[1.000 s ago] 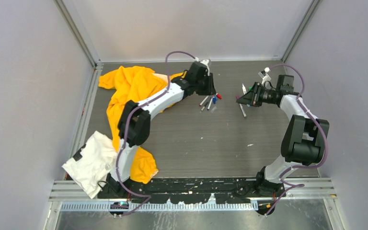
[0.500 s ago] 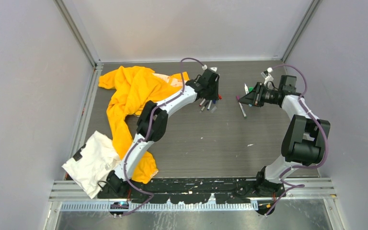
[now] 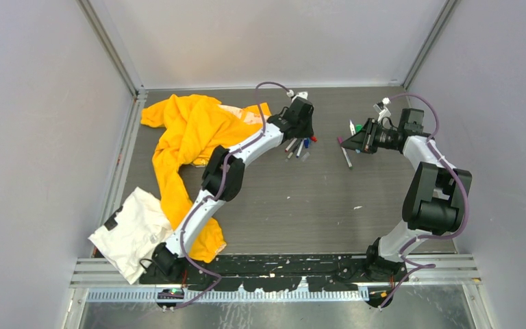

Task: Insert the pens into the pen caps
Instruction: Move the pen cap to the center of the board.

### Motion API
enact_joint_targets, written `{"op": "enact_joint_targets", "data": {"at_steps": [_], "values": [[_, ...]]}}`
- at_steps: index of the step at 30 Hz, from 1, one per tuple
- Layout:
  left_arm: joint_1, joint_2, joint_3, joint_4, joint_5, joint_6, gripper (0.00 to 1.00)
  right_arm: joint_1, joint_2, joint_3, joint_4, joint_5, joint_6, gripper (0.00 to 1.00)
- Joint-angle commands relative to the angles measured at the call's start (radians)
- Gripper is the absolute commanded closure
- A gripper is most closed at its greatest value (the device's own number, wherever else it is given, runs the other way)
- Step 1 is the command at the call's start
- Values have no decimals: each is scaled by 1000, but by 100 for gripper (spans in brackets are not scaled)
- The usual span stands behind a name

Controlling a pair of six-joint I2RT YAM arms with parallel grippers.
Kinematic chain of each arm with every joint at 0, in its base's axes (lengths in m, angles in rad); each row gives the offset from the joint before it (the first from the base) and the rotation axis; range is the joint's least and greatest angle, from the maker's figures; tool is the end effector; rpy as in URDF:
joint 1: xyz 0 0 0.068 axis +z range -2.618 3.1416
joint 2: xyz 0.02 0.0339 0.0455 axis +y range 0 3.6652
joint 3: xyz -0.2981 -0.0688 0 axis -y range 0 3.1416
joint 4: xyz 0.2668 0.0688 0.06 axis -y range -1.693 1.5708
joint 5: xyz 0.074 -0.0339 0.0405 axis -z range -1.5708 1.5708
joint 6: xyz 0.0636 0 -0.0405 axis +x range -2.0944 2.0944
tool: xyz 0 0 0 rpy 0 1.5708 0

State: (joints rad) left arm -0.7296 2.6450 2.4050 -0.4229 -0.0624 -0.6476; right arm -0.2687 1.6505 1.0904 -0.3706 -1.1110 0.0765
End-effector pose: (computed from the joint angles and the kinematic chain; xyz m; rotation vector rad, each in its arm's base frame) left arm 0.4975 -0.4396 0.1658 0.0598 2.3194 -0.6634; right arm 0.3648 -0.0413 0.2378 -0.0657 2.1694 1.2458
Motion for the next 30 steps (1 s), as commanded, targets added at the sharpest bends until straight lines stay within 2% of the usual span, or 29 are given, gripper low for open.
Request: {"op": "enact_joint_targets", "data": {"at_steps": [1,6,15,21,30], "values": [[16,28,83,40,-42,-6,75,-6,3,19,8,-32,-8,99],[21,40,83,26,-51,-2,83,-11,11,20,9,-37,-7,99],[24,56,86,13,-40,5,88,-14,14,19,10,-40,-4,99],[21,50,77,-8,28,12,93,-15,15,19,12,-42,-1,99],[8,-30,-49,7,157,46,96,-15,8,19,13,-47,3,99]]}}
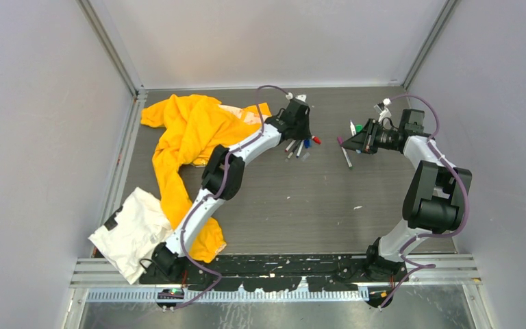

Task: Insert the pens into the pen caps
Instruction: Move the pen cap to the center of the board.

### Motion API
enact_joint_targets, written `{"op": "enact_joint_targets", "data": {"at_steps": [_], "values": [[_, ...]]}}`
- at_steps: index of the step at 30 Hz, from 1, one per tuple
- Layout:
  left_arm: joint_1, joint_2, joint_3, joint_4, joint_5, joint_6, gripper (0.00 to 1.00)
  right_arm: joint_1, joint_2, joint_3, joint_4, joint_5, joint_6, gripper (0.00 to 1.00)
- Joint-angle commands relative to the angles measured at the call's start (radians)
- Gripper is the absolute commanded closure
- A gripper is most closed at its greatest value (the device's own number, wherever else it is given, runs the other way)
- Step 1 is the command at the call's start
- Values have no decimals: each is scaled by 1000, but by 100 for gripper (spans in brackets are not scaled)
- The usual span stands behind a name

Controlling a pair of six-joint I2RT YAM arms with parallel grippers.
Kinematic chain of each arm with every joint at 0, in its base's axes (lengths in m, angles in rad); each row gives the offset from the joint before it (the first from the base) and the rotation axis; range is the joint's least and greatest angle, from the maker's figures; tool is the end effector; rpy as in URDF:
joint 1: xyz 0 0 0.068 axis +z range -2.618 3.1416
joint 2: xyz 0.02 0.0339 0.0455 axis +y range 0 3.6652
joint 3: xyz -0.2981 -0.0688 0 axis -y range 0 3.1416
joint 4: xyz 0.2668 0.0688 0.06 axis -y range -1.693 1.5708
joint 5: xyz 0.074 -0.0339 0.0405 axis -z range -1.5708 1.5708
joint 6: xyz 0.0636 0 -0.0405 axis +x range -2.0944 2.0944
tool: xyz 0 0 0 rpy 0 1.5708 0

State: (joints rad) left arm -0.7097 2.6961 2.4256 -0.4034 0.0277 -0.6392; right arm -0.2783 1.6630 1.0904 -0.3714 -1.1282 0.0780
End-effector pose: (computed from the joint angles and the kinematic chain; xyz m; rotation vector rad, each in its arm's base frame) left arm 0.5068 -0.4377 0.1426 0.0987 2.3537 -0.7333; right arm 0.3654 -0.0446 0.2342 -0.0522 2.1669 1.2678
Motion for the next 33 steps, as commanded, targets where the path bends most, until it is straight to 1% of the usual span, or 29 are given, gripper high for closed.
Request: {"op": "enact_joint_targets", "data": {"at_steps": [1,7,10,13,18,20,24,29,33], "values": [[-15,-97,-84,-15,66,45,96,-7,-6,19,13,-30,0,99],[-32,-199,-258,1,60,104,96,-7,-12,17,12,-34,2,99],[-42,-241,-326,21,76,137,96,-7,-13,16,14,-34,3,99],[-48,-270,-375,50,101,136,95,-7,-14,15,15,-36,6,99],[-48,-276,-392,60,111,106,92,-7,-13,10,22,-37,11,99],[-47,-278,-390,64,82,76,89,-8,-13,9,23,-36,15,99],[-37,-271,-367,51,42,10,86,-7,-14,8,25,-37,18,99],[-34,-265,-349,67,48,73,82,-7,-14,8,26,-39,17,99],[-16,-281,-390,162,123,128,77,-7,-14,8,25,-42,16,99]]}}
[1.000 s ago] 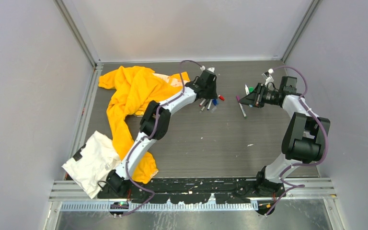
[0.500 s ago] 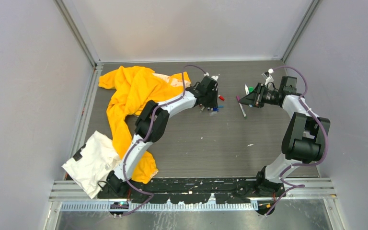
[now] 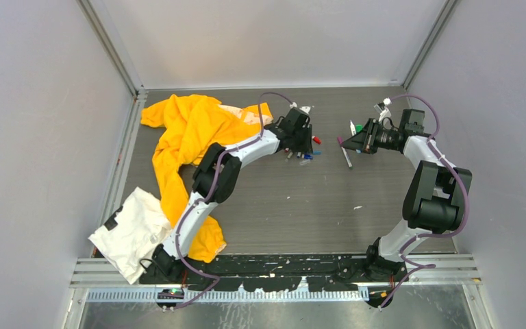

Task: Insert the pens into the pen caps
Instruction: Move the pen cap to the center of the board.

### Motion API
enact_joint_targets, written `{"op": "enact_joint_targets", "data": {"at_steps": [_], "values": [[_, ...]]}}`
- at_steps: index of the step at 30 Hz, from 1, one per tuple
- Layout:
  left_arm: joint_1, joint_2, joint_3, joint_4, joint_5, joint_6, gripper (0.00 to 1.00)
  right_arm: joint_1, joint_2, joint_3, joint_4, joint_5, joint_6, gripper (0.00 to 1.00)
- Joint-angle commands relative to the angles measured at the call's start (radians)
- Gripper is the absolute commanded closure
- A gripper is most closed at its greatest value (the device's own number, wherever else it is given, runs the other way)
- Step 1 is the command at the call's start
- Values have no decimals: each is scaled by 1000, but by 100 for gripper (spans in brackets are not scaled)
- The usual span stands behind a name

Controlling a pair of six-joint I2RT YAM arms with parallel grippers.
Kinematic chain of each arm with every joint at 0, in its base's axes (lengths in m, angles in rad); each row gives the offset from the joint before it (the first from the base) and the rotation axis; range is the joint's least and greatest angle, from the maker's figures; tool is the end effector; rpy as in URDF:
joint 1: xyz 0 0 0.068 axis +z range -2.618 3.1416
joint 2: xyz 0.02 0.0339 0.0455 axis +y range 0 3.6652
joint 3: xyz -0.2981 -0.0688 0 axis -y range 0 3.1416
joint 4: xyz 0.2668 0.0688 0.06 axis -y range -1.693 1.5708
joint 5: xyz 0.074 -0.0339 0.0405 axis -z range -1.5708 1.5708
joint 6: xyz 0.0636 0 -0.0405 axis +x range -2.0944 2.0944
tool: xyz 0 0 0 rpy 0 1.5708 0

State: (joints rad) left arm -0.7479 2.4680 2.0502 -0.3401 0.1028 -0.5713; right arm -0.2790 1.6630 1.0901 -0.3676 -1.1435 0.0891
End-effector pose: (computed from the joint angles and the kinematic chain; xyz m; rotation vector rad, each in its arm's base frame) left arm 0.4507 -0.4270 0.1517 0.2707 2.4414 -0.7476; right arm 0.3652 -0.0444 0.2351 -0.0491 2.1591 1.2886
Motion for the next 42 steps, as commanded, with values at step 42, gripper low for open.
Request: {"op": "enact_joint_targets", "data": {"at_steps": [42], "values": [[-37,29,-7,156,192,419,78,-11,5,16,13,-48,5,99]]}}
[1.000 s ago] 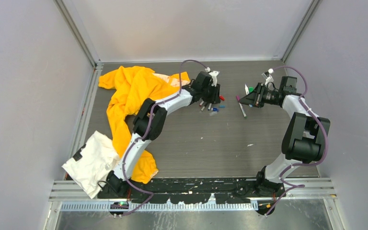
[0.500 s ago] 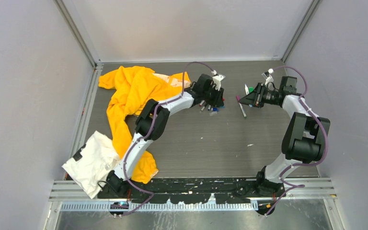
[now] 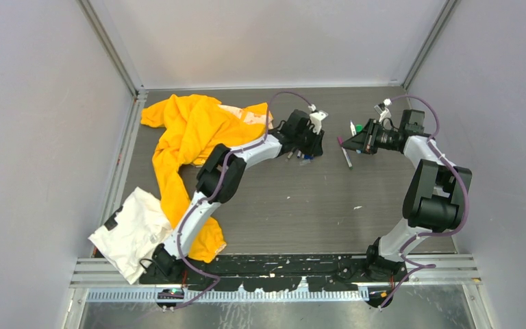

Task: Insert the pens into the pen caps
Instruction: Move the pen cap to the center of the board.

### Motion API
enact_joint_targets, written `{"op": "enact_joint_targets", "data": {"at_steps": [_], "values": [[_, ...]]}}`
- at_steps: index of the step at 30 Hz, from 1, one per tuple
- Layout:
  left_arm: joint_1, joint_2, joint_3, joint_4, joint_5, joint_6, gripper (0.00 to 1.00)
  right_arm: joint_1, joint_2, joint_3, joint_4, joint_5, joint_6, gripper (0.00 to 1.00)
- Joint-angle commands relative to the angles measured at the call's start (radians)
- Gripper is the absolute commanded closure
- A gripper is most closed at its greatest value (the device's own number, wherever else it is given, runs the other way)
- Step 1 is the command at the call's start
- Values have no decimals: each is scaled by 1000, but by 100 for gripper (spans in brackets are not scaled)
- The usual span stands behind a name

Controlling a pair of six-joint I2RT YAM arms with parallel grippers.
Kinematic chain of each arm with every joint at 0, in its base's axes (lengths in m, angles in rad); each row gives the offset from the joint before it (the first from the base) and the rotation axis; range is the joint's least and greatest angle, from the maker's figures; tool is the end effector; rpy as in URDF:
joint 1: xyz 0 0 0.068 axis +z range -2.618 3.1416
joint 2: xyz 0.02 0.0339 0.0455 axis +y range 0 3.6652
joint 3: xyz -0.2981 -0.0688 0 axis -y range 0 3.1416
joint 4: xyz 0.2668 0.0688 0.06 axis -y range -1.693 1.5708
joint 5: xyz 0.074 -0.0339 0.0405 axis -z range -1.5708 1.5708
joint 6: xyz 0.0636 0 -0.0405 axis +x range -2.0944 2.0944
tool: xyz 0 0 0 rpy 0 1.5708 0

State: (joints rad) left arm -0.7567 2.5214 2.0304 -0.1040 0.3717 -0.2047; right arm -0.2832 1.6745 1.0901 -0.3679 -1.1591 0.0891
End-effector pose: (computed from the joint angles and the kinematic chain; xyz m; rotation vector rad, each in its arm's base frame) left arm 0.4470 -0.4538 0.1392 0.8355 2.1198 -0.9343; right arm 0.3659 -0.0458 0.2318 -0.0431 2.1567 1.3101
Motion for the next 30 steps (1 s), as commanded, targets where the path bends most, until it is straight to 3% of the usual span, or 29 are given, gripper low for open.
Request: {"op": "enact_joint_targets", "data": {"at_steps": [1,5,17,30], "values": [[-35,-27,18,-112,-104,65,80,-7,-6,16,13,-33,5,99],[-66,-50,35,-236,-201,95,90,-9,-10,15,14,-33,5,99],[-159,-115,66,-545,-350,48,93,-9,-26,13,10,-27,7,99],[-149,-417,-421,-539,-546,-145,98,-9,-25,5,14,-19,9,99]]}}
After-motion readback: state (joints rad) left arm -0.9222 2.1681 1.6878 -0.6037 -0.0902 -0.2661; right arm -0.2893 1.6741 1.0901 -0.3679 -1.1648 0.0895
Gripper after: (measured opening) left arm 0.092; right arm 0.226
